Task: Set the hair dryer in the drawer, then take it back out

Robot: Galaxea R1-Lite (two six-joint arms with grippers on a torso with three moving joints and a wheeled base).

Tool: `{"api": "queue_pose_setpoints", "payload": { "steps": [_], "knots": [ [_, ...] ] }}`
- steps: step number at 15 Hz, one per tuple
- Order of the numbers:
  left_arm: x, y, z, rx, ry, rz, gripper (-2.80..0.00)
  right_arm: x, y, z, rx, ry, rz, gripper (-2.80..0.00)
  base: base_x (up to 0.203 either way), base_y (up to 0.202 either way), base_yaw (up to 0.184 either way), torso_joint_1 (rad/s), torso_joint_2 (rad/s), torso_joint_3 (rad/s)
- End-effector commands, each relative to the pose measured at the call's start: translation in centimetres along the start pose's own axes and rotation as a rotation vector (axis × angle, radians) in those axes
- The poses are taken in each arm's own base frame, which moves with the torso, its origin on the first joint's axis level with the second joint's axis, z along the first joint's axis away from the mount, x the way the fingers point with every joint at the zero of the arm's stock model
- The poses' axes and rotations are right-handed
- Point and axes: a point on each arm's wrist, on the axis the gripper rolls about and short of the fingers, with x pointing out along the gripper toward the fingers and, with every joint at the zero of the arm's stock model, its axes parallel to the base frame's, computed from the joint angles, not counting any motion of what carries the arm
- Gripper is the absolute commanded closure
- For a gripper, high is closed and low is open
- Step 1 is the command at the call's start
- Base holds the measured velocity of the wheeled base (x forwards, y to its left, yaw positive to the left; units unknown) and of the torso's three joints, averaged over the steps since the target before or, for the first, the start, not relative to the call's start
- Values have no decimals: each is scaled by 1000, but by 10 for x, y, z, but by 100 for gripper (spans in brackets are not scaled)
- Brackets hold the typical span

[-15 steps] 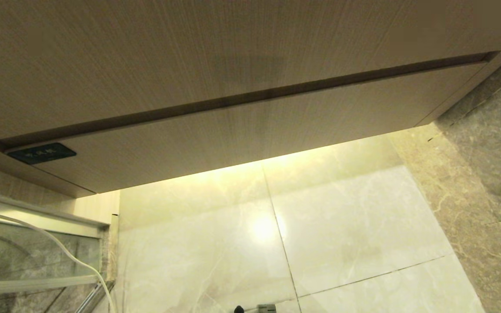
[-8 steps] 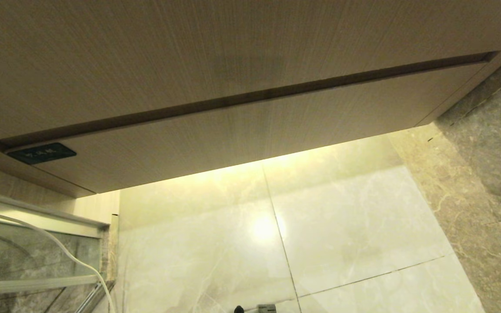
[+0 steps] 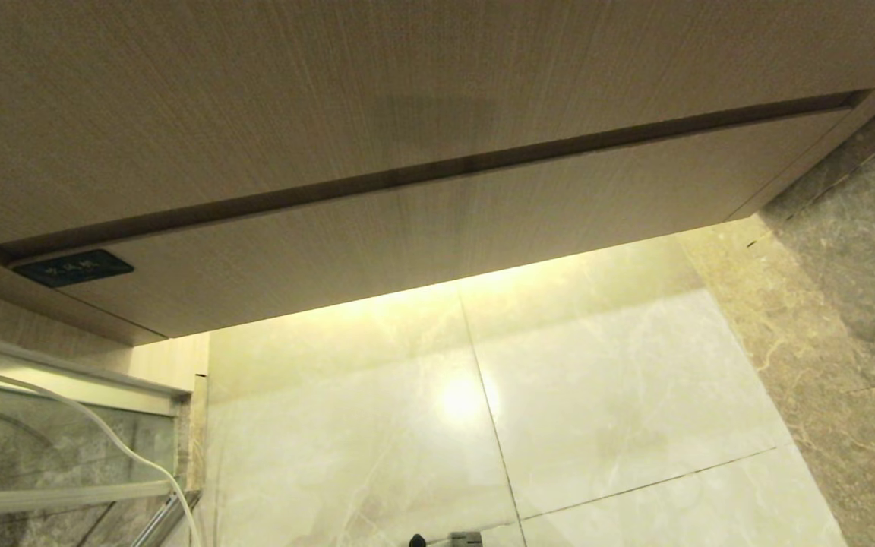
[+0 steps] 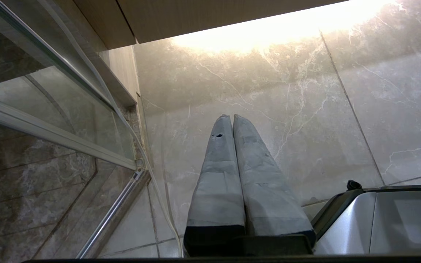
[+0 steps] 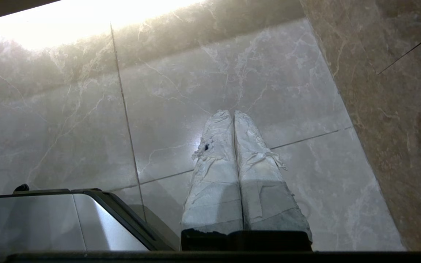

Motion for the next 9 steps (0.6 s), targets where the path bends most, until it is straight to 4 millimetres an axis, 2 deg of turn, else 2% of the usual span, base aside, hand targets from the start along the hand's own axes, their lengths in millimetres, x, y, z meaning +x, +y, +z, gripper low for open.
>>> {"api": "queue_pose_setpoints", "payload": {
  "steps": [1, 9],
  "knots": [
    [0, 0, 0, 0, 1, 0, 0, 0, 0, 0, -3, 2, 0, 0, 0, 0, 0, 0, 0, 0],
    [0, 0, 0, 0, 1, 0, 0, 0, 0, 0, -1, 2, 1, 0, 0, 0, 0, 0, 0, 0]
  ]
}}
